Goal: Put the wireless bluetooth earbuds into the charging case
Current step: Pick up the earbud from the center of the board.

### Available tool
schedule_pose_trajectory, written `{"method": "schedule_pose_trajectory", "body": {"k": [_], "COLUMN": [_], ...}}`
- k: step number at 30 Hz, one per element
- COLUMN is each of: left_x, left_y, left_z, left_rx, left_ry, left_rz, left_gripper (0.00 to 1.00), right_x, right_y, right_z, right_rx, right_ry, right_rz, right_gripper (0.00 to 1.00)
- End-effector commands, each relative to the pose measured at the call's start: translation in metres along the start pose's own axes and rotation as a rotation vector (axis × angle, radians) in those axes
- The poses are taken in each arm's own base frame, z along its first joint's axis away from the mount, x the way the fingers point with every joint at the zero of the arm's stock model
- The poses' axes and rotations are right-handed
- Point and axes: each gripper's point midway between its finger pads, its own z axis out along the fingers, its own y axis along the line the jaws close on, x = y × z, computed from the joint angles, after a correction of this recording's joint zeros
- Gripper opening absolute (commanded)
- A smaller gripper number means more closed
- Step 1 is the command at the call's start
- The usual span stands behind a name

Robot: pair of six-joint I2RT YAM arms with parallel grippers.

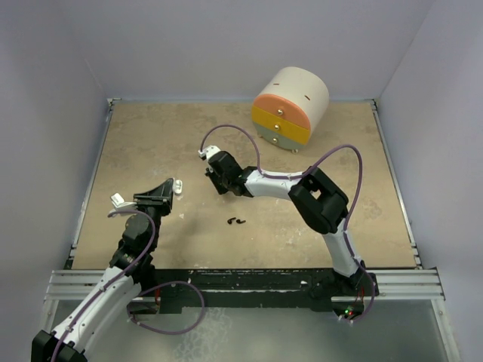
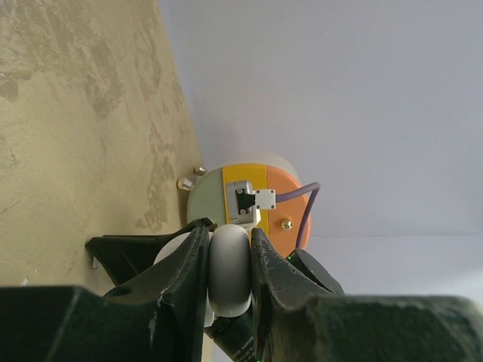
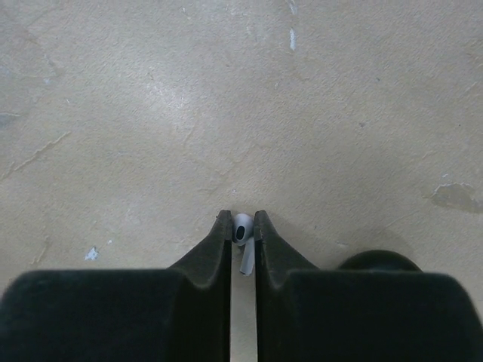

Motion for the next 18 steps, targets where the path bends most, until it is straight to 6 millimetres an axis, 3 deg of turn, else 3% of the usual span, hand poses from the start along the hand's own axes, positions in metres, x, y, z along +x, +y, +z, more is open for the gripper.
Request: {"method": "schedule_pose_trajectory", "body": {"k": [1, 5, 9, 18], "left_x": [-0.003, -0.001, 0.004, 0.029], "left_y": [-0.010, -0.009, -0.007, -0.031], "left_z": [0.001, 0.002, 0.004, 0.025], "left_rx": [0.032, 0.029, 0.025, 0.067], "left_ry": [-0.012, -0.006, 0.017, 0.097], "left_rz": [-0.039, -0.040, -0.057, -0.169], "left_gripper": [0.00, 0.00, 0.00, 0.00], "right_x": [-0.003, -0.034, -0.090, -0.146], "right_y": [-0.003, -0.005, -0.007, -0.016], "right_z": [0.001, -0.017, -0.062, -0.140], "right_rx": [0.007, 0.006, -0.037, -0.074], "right_ry": [0.015, -0.083, -0.289, -0.581], "right_rz": [-0.007, 0.013, 0.044, 0.076], "right_gripper": [0.04, 0.00, 0.00, 0.00]}}
